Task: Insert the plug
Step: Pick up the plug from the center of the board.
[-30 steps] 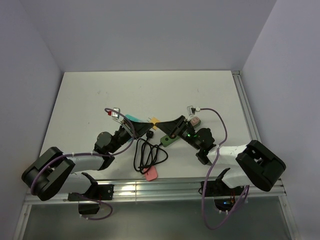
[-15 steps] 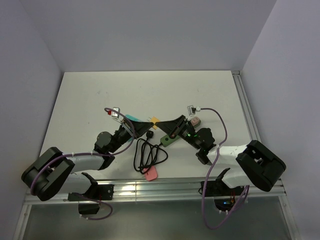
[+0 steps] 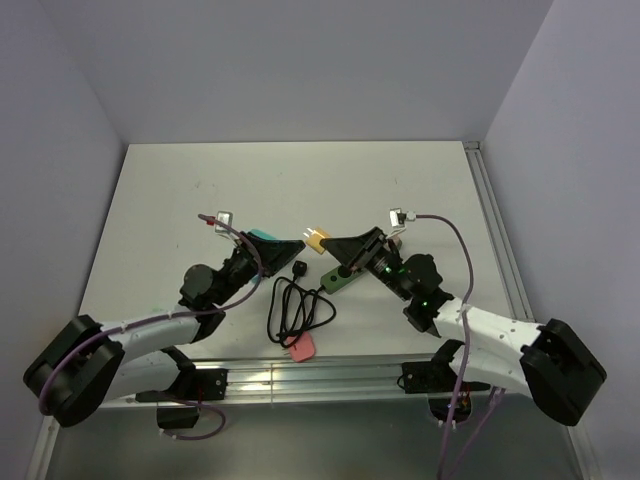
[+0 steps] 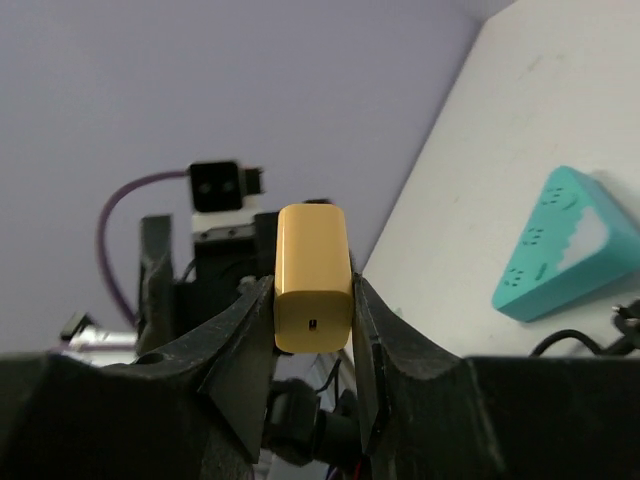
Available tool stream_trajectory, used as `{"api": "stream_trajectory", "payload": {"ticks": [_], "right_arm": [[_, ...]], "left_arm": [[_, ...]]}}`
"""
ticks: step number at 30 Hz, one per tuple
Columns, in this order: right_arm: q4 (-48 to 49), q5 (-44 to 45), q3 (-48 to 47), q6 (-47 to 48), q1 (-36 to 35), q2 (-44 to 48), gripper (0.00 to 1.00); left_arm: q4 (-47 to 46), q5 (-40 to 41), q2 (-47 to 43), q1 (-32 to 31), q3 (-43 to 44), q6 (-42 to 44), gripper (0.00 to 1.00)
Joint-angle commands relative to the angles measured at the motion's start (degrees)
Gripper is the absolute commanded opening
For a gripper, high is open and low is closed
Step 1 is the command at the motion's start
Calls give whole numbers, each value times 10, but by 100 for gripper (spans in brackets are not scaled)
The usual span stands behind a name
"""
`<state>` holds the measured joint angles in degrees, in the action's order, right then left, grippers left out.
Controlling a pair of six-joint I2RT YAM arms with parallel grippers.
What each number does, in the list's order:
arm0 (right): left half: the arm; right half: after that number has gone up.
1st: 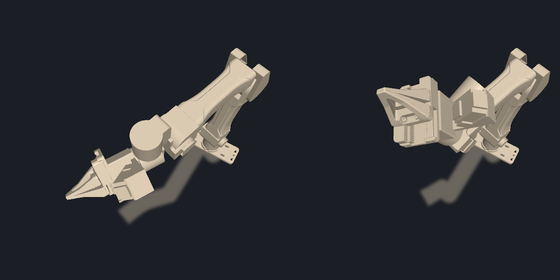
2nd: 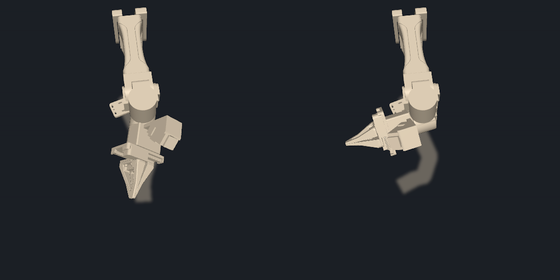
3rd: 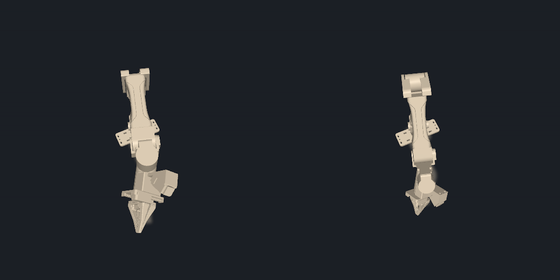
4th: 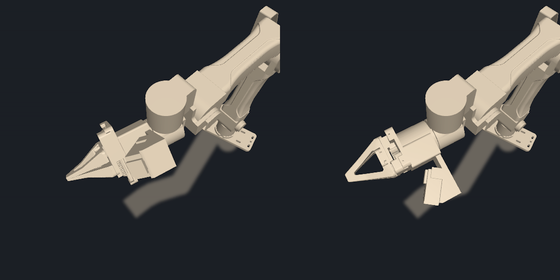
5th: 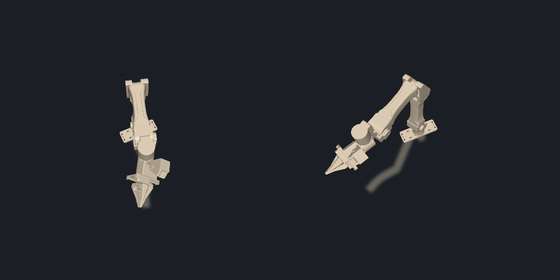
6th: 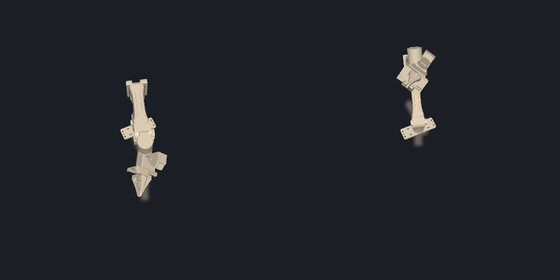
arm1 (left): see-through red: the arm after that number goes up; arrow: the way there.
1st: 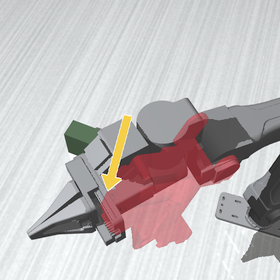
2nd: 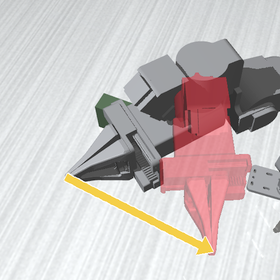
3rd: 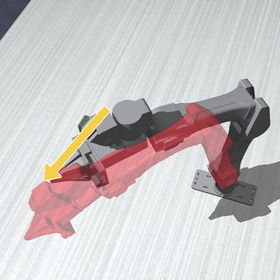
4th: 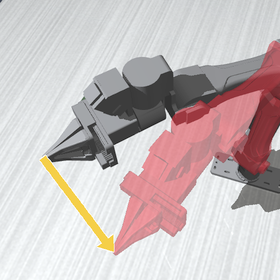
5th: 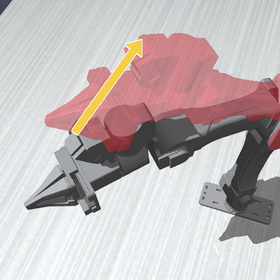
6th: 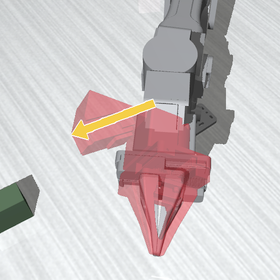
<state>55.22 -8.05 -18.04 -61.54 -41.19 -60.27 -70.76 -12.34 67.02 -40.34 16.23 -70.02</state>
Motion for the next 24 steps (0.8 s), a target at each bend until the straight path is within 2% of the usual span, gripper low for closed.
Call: {"api": "stream_trajectory", "payload": {"ticks": [1,2,4,7,10,11,12,14,16,24], "right_arm": [[-163,79,-48,5,10,42,0],[-252,102,-58,-1,14,48,0],[-343,146,-95,-17,18,65,0],[-548,223,-146,-45,20,89,0],[-707,285,-222,-117,19,103,0],[-827,325,-246,-143,20,96,0],[-878,339,-286,-190,19,89,0],[-981,354,-329,-222,20,65,0],[-1043,357,-351,-227,20,44,0],[-1133,308,-461,-188,51,-84,0]], "left_arm": [[66,34,-40,-1,22,42,99],[90,43,-54,-1,29,54,100],[123,62,-64,-1,35,67,100],[163,98,-76,-1,38,88,99],[208,121,-82,-1,47,116,99],[217,143,-81,-1,56,139,99],[239,146,-81,-1,59,149,99],[261,157,-76,-1,72,174,99],[279,158,-68,-1,83,195,100],[322,146,-32,-1,122,228,98]]}}
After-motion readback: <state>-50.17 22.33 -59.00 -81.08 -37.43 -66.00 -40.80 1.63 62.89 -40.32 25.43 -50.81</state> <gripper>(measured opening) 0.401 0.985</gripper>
